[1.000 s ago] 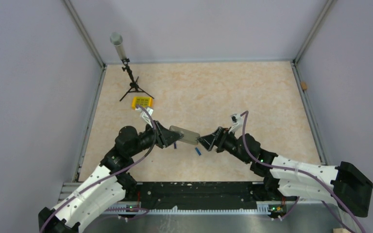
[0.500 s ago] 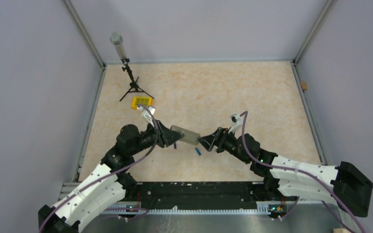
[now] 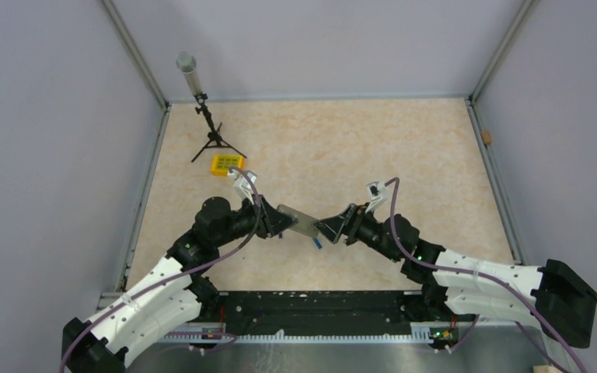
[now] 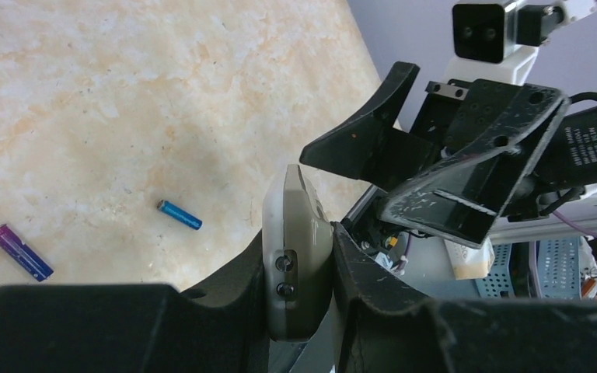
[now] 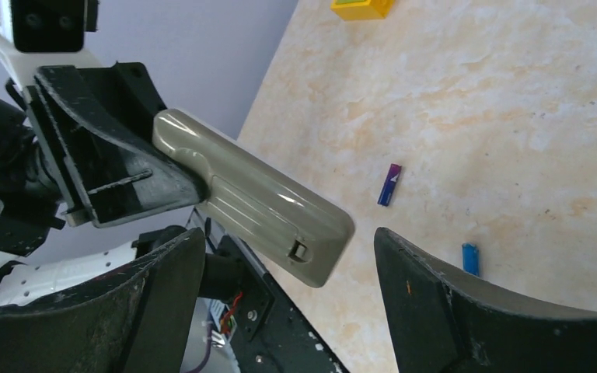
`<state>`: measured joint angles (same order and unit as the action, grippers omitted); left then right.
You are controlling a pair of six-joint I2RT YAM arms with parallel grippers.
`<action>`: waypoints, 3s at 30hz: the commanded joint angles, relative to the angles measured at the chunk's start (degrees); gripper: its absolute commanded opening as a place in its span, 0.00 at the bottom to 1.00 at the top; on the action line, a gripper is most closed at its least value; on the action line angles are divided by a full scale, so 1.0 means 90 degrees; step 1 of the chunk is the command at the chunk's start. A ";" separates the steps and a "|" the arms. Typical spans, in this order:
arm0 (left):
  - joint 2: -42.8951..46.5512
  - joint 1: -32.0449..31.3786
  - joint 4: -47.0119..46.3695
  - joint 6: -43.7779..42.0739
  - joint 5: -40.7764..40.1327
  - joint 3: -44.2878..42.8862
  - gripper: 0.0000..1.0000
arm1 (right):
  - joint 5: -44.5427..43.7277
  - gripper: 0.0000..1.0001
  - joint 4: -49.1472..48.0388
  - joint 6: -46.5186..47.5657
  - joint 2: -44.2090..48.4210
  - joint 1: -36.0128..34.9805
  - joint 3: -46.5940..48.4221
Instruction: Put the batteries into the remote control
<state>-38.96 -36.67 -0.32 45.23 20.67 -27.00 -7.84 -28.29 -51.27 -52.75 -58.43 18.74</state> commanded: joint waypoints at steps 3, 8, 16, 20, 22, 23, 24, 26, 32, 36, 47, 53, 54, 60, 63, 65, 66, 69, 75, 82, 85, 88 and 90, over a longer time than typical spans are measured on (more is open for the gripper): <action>0.0016 -0.0043 -0.0073 -0.0126 -0.0119 -0.0164 0.00 | 0.0115 0.79 -0.0428 -0.0027 0.0164 -0.0026 0.0152; 0.0119 -0.0039 0.0001 -0.0141 -0.0173 -0.0197 0.00 | -0.0208 0.79 0.0246 0.0069 0.0288 -0.0030 0.0212; 0.0246 -0.0038 -0.0062 0.0048 -0.0036 -0.0212 0.00 | -0.0207 0.78 0.0615 0.0048 0.0183 -0.0021 0.0063; 0.0250 -0.0043 -0.0158 0.0170 0.0099 -0.0217 0.00 | -0.0167 0.78 0.0551 0.0042 0.0067 -0.0030 0.0056; 0.0265 -0.0039 -0.0178 0.0209 0.0137 -0.0220 0.00 | -0.0190 0.78 0.0589 0.0047 0.0051 -0.0027 0.0073; 0.0265 -0.0040 -0.0180 0.0222 0.0144 -0.0222 0.00 | -0.0219 0.78 0.0636 0.0056 0.0042 -0.0027 0.0083; 0.0271 -0.0038 -0.0184 0.0241 0.0167 -0.0225 0.00 | -0.0252 0.78 0.0683 0.0061 0.0048 -0.0029 0.0094; 0.0292 -0.0039 -0.0182 0.0265 0.0166 -0.0222 0.00 | -0.0276 0.77 0.0707 0.0072 0.0072 -0.0021 0.0081; 0.0347 -0.0043 -0.0165 0.0287 0.0138 -0.0230 0.00 | -0.0312 0.77 0.0801 0.0071 0.0141 -0.0027 0.0055; 0.0368 -0.0039 -0.0169 0.0305 0.0143 -0.0232 0.00 | -0.0361 0.77 0.0882 0.0073 0.0190 -0.0027 0.0040; 0.0402 -0.0042 -0.0218 0.0373 0.0241 -0.0269 0.00 | -0.0499 0.77 0.1026 0.0113 0.0200 -0.0028 0.0087; 0.0392 -0.0038 -0.0287 0.0452 0.0284 -0.0261 0.00 | -0.0496 0.77 0.1007 0.0126 0.0094 -0.0024 0.0115; 0.0402 -0.0042 -0.0294 0.0460 0.0287 -0.0261 0.00 | -0.0488 0.77 0.0997 0.0126 0.0078 -0.0027 0.0115; 0.0412 -0.0045 -0.0362 0.0520 0.0284 -0.0256 0.00 | -0.0614 0.77 0.1113 0.0176 -0.0130 -0.0099 0.0230; 0.0413 -0.0038 -0.0405 0.0538 0.0310 -0.0251 0.00 | -0.0736 0.77 0.1140 0.0188 -0.0199 -0.0148 0.0275; 0.0404 -0.0040 -0.0438 0.0557 0.0329 -0.0244 0.00 | -0.0812 0.77 0.1198 0.0207 -0.0241 -0.0177 0.0321; 0.0398 -0.0038 -0.0447 0.0567 0.0339 -0.0235 0.00 | -0.0862 0.77 0.1234 0.0216 -0.0263 -0.0192 0.0361; 0.0401 -0.0038 -0.0588 0.0635 0.0371 -0.0168 0.00 | -0.0937 0.77 0.1230 0.0175 -0.0355 -0.0214 0.0398; 0.0397 -0.0045 -0.1384 0.1190 0.0669 0.0155 0.00 | -0.0618 0.77 0.0259 -0.0126 -0.0573 -0.0186 0.0148; 0.0394 -0.0038 -0.1361 0.1363 0.0776 0.0160 0.00 | 0.0459 0.77 -0.1685 -0.0441 -0.0923 0.0093 -0.0120; 0.0393 -0.0033 -0.1258 0.1323 0.0676 0.0175 0.00 | 0.0774 0.77 -0.2232 -0.0496 -0.1041 0.0093 -0.0115; 0.0314 -0.0033 -0.1072 0.1190 0.0511 0.0170 0.00 | 0.1055 0.77 -0.2700 -0.0564 -0.1059 0.0102 -0.0141; 0.0211 -0.0034 -0.0898 0.1039 0.0375 0.0146 0.00 | 0.1132 0.77 -0.2879 -0.0577 -0.0972 0.0101 -0.0163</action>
<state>-35.94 -35.33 -3.16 52.58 17.85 -24.64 -7.70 -39.86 -54.65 -61.98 -56.23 16.05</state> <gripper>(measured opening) 0.293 0.769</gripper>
